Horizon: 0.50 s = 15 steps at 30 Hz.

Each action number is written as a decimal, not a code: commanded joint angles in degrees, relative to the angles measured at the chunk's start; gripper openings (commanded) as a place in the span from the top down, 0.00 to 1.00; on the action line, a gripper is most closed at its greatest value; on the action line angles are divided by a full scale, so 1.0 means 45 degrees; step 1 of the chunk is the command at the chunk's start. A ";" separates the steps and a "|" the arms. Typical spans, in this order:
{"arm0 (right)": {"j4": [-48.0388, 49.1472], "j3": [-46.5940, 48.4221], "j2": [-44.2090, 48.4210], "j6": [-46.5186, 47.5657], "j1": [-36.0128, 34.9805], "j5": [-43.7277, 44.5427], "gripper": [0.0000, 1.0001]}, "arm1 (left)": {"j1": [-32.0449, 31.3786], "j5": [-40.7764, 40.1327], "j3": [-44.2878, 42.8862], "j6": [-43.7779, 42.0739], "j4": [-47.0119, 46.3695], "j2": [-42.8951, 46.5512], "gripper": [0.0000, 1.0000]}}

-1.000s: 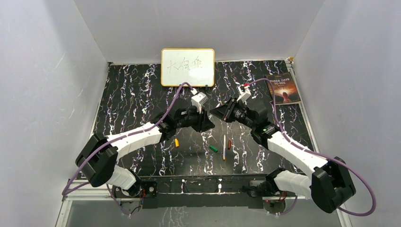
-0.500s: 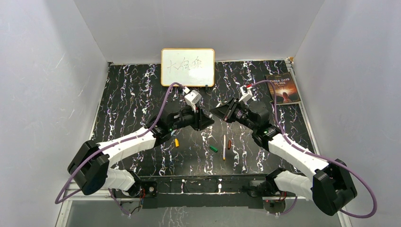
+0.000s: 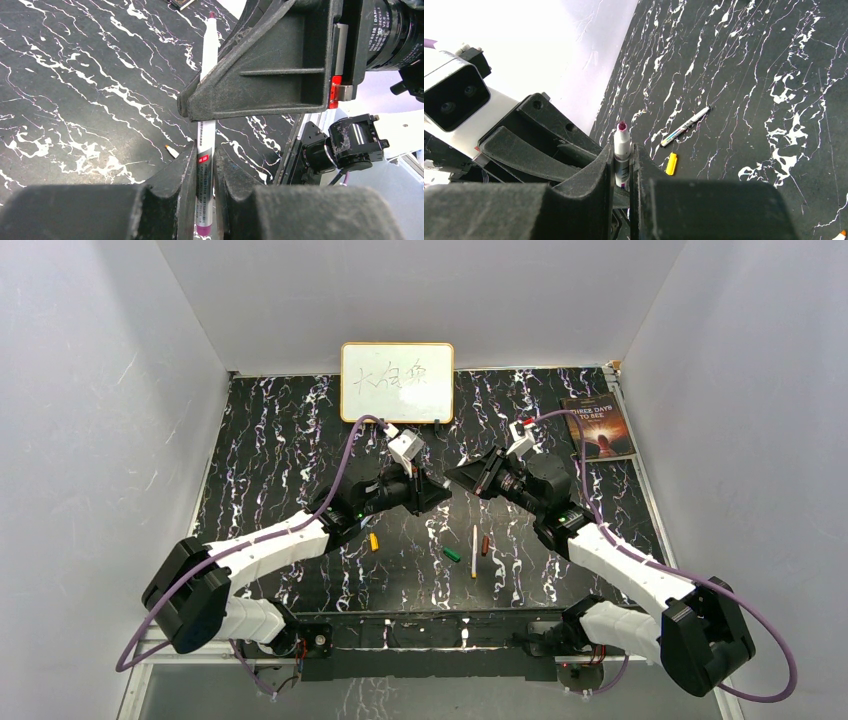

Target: Insert the pens into the pen caps

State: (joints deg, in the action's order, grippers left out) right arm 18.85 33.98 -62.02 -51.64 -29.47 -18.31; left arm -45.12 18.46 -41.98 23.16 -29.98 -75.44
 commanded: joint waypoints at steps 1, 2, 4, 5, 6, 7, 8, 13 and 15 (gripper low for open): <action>0.0480 -0.0029 0.0176 0.0030 0.0021 -0.0189 1.00 | -0.0031 -0.0208 -0.0311 0.0066 -0.0600 0.0234 1.00; 0.0489 -0.0043 0.0187 0.0020 0.0021 -0.0205 1.00 | -0.0029 -0.0214 -0.0353 0.0068 -0.0481 0.0177 1.00; 0.0501 -0.0021 0.0218 -0.0017 0.0008 -0.0260 1.00 | -0.0024 -0.0233 -0.0390 0.0181 -0.0476 0.0098 1.00; 0.0521 -0.0020 0.0194 -0.0040 0.0027 -0.0299 1.00 | -0.0030 -0.0210 -0.0380 0.0276 -0.0522 0.0055 0.95; 0.0550 -0.0005 0.0189 -0.0074 0.0024 -0.0333 1.00 | -0.0031 -0.0156 -0.0406 0.0351 -0.0587 -0.0005 0.86; 0.0573 -0.0006 0.0188 -0.0079 0.0019 -0.0345 1.00 | -0.0031 -0.0103 -0.0409 0.0446 -0.0629 -0.0039 0.84; 0.0576 -0.0006 0.0188 -0.0079 0.0013 -0.0346 1.00 | -0.0031 -0.0040 -0.0434 0.0526 -0.0683 -0.0077 0.84; 0.0593 -0.0101 0.0226 -0.0095 0.0035 -0.0317 1.00 | -0.0015 -0.0024 -0.0474 0.0571 -0.0648 -0.0082 1.00; 0.0596 -0.0142 0.0237 -0.0105 0.0011 -0.0328 1.00 | -0.0031 -0.0157 -0.0511 0.0547 -0.0502 -0.0007 1.00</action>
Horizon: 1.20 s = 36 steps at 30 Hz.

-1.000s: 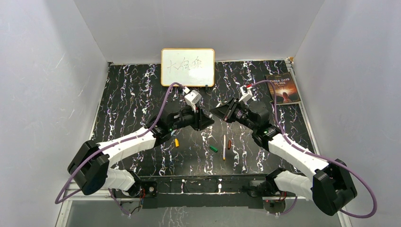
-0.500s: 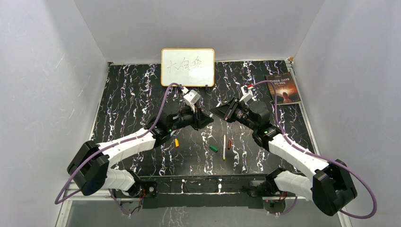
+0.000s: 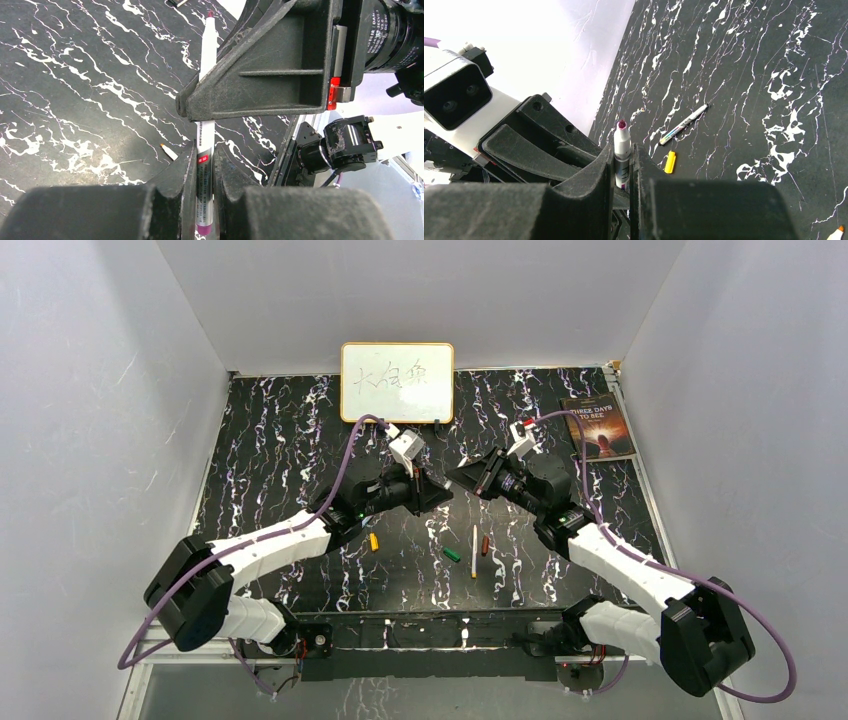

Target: Insert the pens into the pen caps

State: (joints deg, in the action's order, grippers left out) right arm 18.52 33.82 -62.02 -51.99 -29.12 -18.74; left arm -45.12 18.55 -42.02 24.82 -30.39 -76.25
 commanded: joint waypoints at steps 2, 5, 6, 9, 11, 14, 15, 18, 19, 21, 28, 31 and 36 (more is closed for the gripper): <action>0.0668 -0.0154 0.0245 -0.0012 -0.0068 -0.0203 1.00 | -0.0029 -0.0313 -0.0500 0.0085 -0.0287 0.0283 1.00; 0.0635 -0.0247 0.0342 0.0074 -0.0064 -0.0036 1.00 | -0.0022 -0.0911 -0.0265 0.0192 -0.0339 0.0444 1.00; 0.0569 -0.0267 0.0396 0.0145 -0.0070 0.0075 0.93 | -0.0030 -0.1159 -0.0224 0.0174 -0.0280 0.0499 1.00; 0.0101 -0.0197 0.0670 0.0593 -0.0069 0.0386 0.62 | -0.0021 -0.2267 -0.0085 0.0242 -0.0055 0.0746 1.00; -0.0489 -0.0068 0.1011 0.1109 -0.0054 0.0792 0.51 | -0.0013 -0.2973 -0.0189 -0.0028 0.0471 0.0864 1.00; -0.1739 0.0059 0.1791 0.2279 -0.0054 0.1950 0.45 | -0.0010 -0.4158 -0.0937 -0.0769 0.2107 0.0780 1.00; -0.2083 0.0052 0.2100 0.2769 -0.0061 0.2321 0.43 | -0.0011 -0.4553 -0.1124 -0.1052 0.2469 0.0783 1.00; -0.3019 -0.0107 0.2714 0.3704 -0.0042 0.3364 0.43 | 0.0185 -0.5205 -0.1553 -0.1774 0.3284 0.0951 1.00; -0.3550 -0.0055 0.2760 0.3828 -0.0053 0.3777 0.51 | 0.0347 -0.5192 -0.1755 -0.1969 0.3630 0.0965 1.00; -0.4724 0.0067 0.2613 0.3869 -0.0057 0.4521 0.66 | 0.0773 -0.4988 -0.2198 -0.2290 0.4305 0.0939 1.00; -0.7732 -0.0013 0.1946 0.2856 -0.0071 0.6378 1.00 | 0.2054 -0.4019 -0.3395 -0.2935 0.6010 0.0915 1.00; -0.8240 -0.0007 0.1559 0.2676 -0.0071 0.6519 1.00 | 0.2093 -0.4038 -0.3558 -0.3410 0.6281 0.0933 1.00; -0.8794 0.0355 -0.0033 0.2814 -0.0344 0.6279 0.84 | 0.2195 -0.3928 -0.3624 -0.3603 0.6430 0.0741 1.00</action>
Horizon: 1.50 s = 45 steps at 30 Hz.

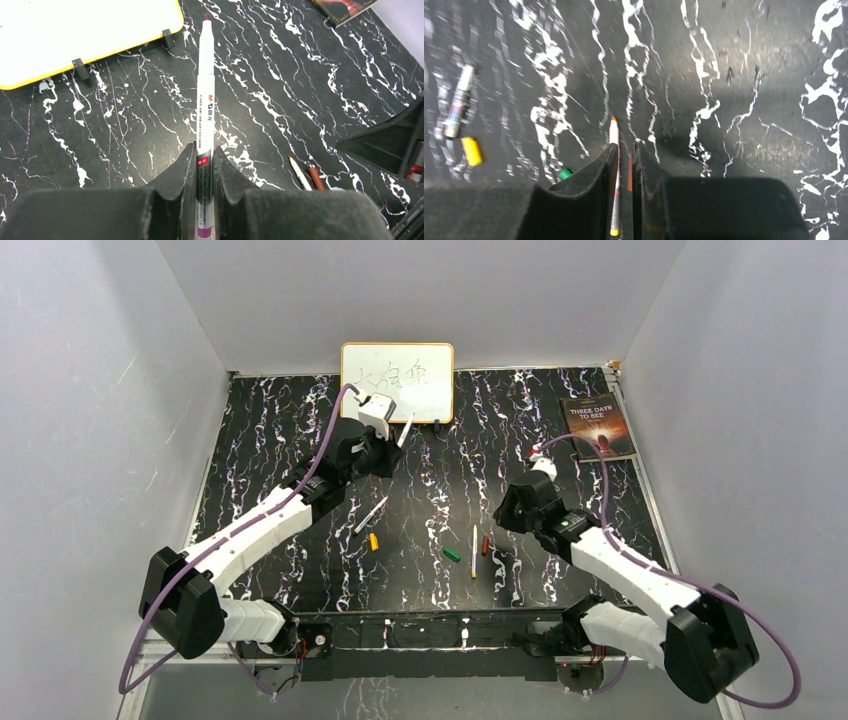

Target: Insert the pens into the pen caps

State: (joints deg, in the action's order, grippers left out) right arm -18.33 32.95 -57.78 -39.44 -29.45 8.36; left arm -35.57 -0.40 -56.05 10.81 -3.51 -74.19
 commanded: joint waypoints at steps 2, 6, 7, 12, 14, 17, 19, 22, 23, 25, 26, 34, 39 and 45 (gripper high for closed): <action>-0.0832 0.0764 -0.1713 0.0092 -0.0391 0.0127 0.78 | 0.0111 0.0410 -0.0429 -0.0433 0.0360 0.0243 1.00; -0.1287 0.1108 -0.2201 0.0019 -0.0823 0.0601 0.66 | 0.0179 0.0539 -0.0183 -0.0273 0.0164 0.0256 1.00; -0.1356 0.1156 -0.2241 0.0032 -0.0895 0.0664 0.63 | 0.0191 0.0566 -0.0147 -0.0273 0.0139 0.0257 1.00; -0.1531 0.1512 -0.2866 0.0203 -0.1350 0.0818 0.54 | 0.0239 0.0728 -0.0145 -0.0253 0.0134 0.0198 1.00; -0.1604 0.1790 -0.3298 0.0256 -0.1660 0.1024 0.54 | 0.0241 0.0742 -0.0096 -0.0253 0.0101 0.0234 1.00; -0.1772 0.2054 -0.3844 0.0208 -0.2003 0.1337 0.55 | 0.0241 0.0715 -0.0031 -0.0252 0.0081 0.0294 1.00; -0.1754 0.2062 -0.3996 0.0104 -0.2105 0.1396 0.55 | 0.0249 0.0700 -0.0010 -0.0266 0.0132 0.0361 1.00; -0.1767 0.2015 -0.3958 0.0003 -0.2169 0.1489 0.58 | 0.0244 0.0623 -0.0005 -0.0362 0.0142 0.0422 1.00; -0.1794 0.2014 -0.3940 -0.0001 -0.2198 0.1544 0.59 | 0.0248 0.0618 0.0005 -0.0365 0.0143 0.0441 1.00; -0.1966 0.2050 -0.3966 -0.0022 -0.2251 0.1714 0.62 | 0.0248 0.0617 0.0025 -0.0370 0.0121 0.0462 1.00; -0.2024 0.2053 -0.3990 -0.0039 -0.2286 0.1811 0.63 | 0.0239 0.0632 0.0038 -0.0366 0.0133 0.0471 1.00; -0.2037 0.1880 -0.4236 -0.0250 -0.2577 0.1970 0.65 | 0.0233 0.0618 0.0054 -0.0390 0.0152 0.0546 1.00; -0.1885 0.1791 -0.4400 -0.0329 -0.2690 0.1895 0.65 | 0.0239 0.0598 0.0112 -0.0382 0.0169 0.0606 1.00; -0.1639 0.1600 -0.4614 -0.0453 -0.2703 0.1847 0.65 | 0.0242 0.0598 0.0125 -0.0388 0.0174 0.0647 1.00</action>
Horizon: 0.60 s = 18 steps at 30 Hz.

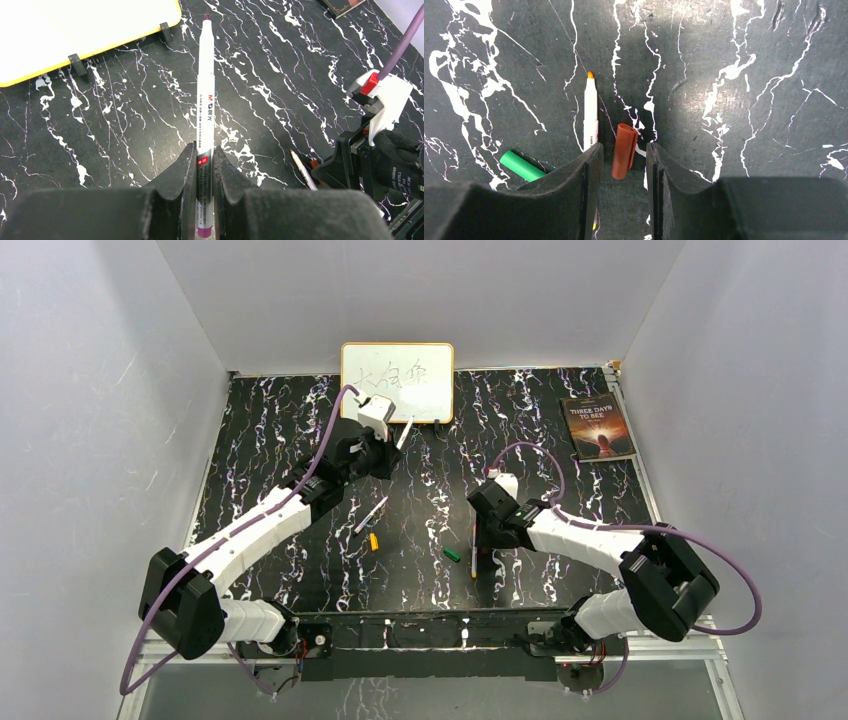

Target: Insert the pens into the pen caps

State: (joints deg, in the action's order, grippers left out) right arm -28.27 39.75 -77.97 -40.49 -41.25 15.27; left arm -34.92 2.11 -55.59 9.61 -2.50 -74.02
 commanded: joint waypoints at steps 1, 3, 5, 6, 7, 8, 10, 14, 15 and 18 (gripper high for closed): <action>0.0598 0.0061 -0.0174 -0.0238 -0.0084 0.0305 0.66 | 0.0102 0.0044 0.0036 -0.0120 -0.0049 0.0604 1.00; 0.0636 0.0001 -0.0270 -0.0320 -0.0077 0.0330 0.66 | 0.0088 0.0058 0.0037 -0.0118 -0.0034 0.0606 1.00; 0.0672 -0.0057 -0.0366 -0.0346 -0.0086 0.0357 0.67 | 0.0103 0.0059 0.0048 -0.0119 -0.0030 0.0606 1.00; 0.0667 -0.0062 -0.0413 -0.0339 -0.0077 0.0372 0.68 | 0.0103 0.0071 0.0049 -0.0120 -0.0030 0.0608 1.00; 0.0659 -0.0078 -0.0439 -0.0338 -0.0074 0.0376 0.69 | 0.0093 0.0058 0.0040 -0.0123 -0.0030 0.0606 1.00; 0.0672 -0.0082 -0.0460 -0.0348 -0.0086 0.0409 0.69 | 0.0102 0.0059 0.0031 -0.0120 -0.0030 0.0599 1.00; 0.0646 -0.0102 -0.0494 -0.0338 -0.0088 0.0481 0.70 | 0.0102 0.0078 0.0030 -0.0123 -0.0046 0.0589 1.00; 0.0637 -0.0083 -0.0680 -0.0281 -0.0088 0.0572 0.71 | 0.0098 0.0078 0.0030 -0.0104 -0.0047 0.0555 1.00; 0.0633 -0.0068 -0.0729 -0.0270 -0.0108 0.0594 0.76 | 0.0093 0.0078 0.0030 -0.0094 -0.0032 0.0548 1.00; 0.0482 -0.0010 -0.0797 -0.0267 -0.0164 0.0747 0.82 | 0.0098 0.0059 0.0030 -0.0107 -0.0021 0.0550 1.00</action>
State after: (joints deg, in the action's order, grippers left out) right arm -26.74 39.53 -80.27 -41.04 -41.54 16.84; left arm -34.72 2.13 -55.44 9.61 -2.48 -73.65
